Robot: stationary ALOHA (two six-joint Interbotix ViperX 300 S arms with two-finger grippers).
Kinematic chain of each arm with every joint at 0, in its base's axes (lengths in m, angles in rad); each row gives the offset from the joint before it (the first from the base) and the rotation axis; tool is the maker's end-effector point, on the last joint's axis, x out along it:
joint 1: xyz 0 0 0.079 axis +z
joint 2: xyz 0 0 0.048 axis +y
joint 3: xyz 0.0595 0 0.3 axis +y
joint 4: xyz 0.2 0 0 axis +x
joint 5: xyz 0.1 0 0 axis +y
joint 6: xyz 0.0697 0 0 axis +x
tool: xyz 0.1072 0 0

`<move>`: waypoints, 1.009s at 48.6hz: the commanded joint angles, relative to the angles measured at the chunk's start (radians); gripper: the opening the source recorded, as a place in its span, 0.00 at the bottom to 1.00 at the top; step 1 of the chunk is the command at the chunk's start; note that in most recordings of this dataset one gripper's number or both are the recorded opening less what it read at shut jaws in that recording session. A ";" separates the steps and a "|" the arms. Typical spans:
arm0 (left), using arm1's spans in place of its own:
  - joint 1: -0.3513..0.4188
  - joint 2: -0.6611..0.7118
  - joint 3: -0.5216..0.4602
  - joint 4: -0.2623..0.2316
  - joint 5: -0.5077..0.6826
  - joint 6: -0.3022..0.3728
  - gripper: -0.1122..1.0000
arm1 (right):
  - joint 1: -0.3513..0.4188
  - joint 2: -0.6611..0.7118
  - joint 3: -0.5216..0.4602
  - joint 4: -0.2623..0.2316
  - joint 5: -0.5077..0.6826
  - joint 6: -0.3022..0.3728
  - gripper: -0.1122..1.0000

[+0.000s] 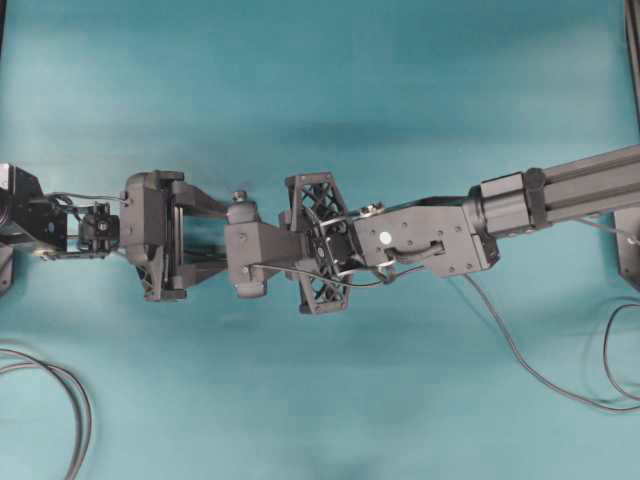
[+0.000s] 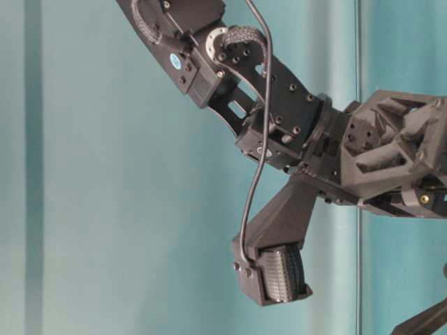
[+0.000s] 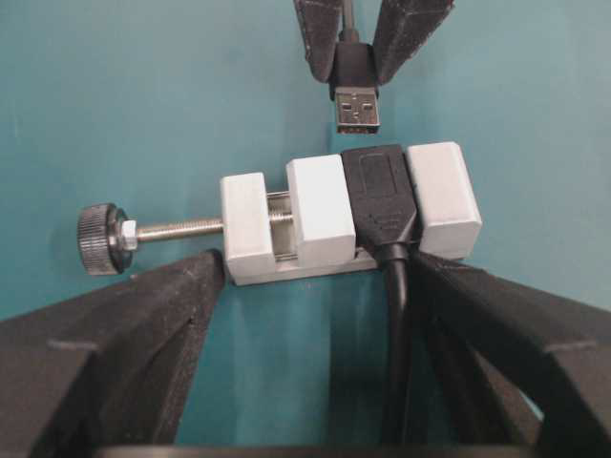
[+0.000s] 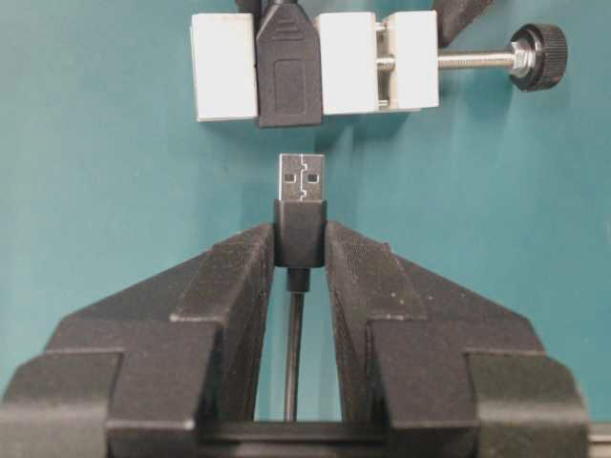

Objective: Insert the USB cable into the female connector supported by the left arm.
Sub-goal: 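Align the USB plug tip with the female connector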

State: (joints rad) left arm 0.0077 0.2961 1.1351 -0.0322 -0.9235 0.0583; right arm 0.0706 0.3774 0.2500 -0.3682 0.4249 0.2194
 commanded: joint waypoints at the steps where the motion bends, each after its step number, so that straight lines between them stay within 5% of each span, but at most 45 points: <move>1: 0.000 -0.003 -0.011 -0.002 0.015 0.015 0.91 | 0.006 -0.018 -0.009 -0.005 -0.009 -0.002 0.29; 49: -0.023 -0.011 -0.015 -0.002 0.014 0.011 0.91 | 0.000 -0.006 -0.021 -0.037 -0.046 -0.003 0.29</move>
State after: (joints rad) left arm -0.0015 0.2930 1.1321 -0.0368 -0.9158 0.0583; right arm 0.0721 0.3835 0.2516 -0.3988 0.3866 0.2163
